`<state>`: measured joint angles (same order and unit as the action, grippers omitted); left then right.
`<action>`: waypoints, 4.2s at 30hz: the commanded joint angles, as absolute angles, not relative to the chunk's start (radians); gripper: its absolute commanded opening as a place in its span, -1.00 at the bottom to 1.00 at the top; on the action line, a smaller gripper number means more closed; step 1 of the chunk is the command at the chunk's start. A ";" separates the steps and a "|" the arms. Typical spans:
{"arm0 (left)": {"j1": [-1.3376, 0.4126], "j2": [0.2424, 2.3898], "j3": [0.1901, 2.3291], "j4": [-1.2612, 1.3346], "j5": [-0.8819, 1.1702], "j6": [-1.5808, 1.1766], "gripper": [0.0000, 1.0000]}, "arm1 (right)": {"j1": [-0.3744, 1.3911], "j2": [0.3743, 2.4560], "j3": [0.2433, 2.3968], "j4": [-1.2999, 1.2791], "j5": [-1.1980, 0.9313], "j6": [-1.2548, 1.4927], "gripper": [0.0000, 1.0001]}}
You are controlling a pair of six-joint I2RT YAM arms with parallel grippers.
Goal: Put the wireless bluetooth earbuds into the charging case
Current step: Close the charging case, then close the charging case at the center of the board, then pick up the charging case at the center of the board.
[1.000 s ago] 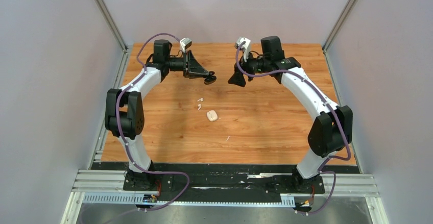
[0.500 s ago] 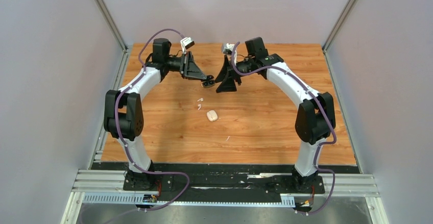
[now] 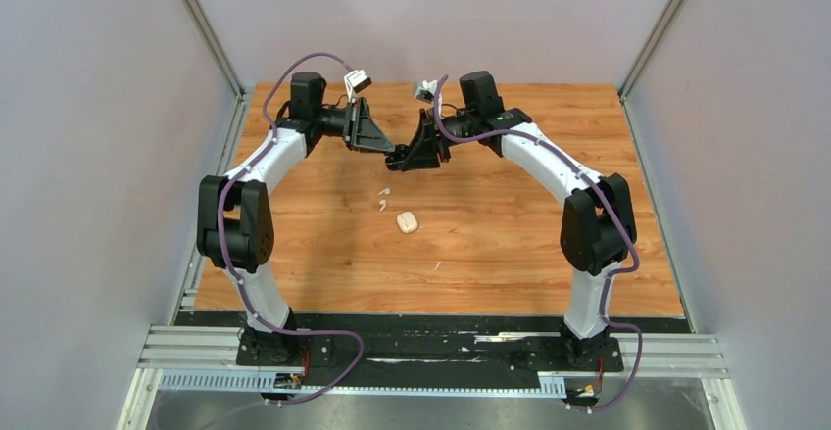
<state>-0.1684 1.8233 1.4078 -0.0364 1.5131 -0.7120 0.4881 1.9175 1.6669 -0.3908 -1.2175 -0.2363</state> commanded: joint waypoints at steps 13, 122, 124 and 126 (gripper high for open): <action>-0.223 1.685 1.598 -0.626 1.304 -0.033 0.00 | 0.463 1.968 1.603 -0.220 -1.168 0.120 -0.96; -0.194 1.183 1.142 -0.263 1.027 0.529 0.27 | 0.372 2.055 1.944 -0.775 -1.588 -0.569 -0.42; -0.260 1.186 1.200 -0.354 1.016 0.760 0.29 | 0.360 2.054 1.974 -0.775 -1.672 -0.521 -0.42; -0.307 1.205 1.243 -0.386 0.998 0.898 0.28 | 0.359 2.062 2.001 -0.774 -1.732 -0.474 -0.42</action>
<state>-0.2146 1.2144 1.1355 -0.3336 0.9573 0.3962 0.3332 2.0983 1.9324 -0.7654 -1.3819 -0.6312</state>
